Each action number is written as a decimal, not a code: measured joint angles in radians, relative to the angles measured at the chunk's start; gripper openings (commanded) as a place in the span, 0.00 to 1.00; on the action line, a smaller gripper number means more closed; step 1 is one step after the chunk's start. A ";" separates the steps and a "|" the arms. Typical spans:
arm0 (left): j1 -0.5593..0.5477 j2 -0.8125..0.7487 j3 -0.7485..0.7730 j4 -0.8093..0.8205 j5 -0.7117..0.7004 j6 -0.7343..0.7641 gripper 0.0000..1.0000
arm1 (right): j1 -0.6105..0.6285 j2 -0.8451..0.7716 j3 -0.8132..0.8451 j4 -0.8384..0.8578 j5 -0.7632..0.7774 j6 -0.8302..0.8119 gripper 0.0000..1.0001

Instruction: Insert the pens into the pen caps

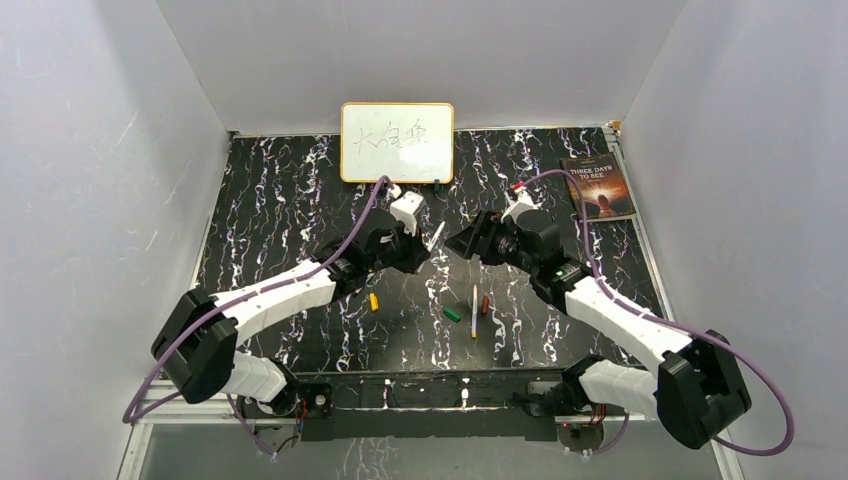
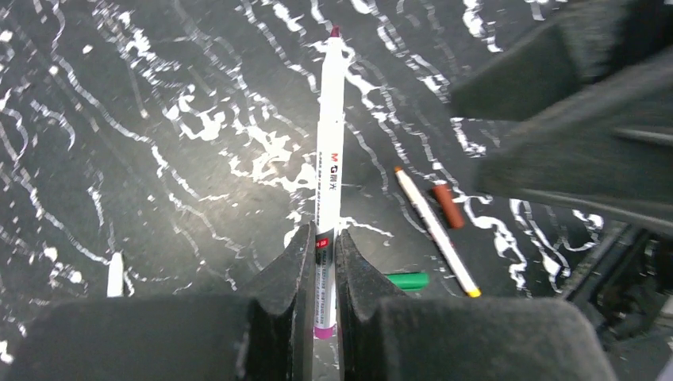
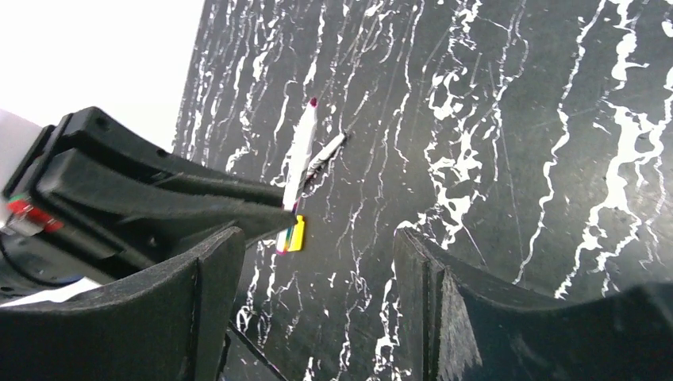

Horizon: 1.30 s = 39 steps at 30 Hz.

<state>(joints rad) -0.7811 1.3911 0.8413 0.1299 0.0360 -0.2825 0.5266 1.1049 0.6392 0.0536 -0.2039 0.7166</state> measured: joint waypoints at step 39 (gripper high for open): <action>-0.003 0.042 0.010 0.131 0.328 -0.025 0.31 | -0.012 0.051 0.000 0.148 -0.116 0.076 0.00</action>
<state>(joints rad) -0.7845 1.4330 0.8513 0.2607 0.3641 -0.3073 0.5148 1.1564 0.6388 0.2012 -0.3195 0.7925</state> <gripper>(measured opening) 0.339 0.095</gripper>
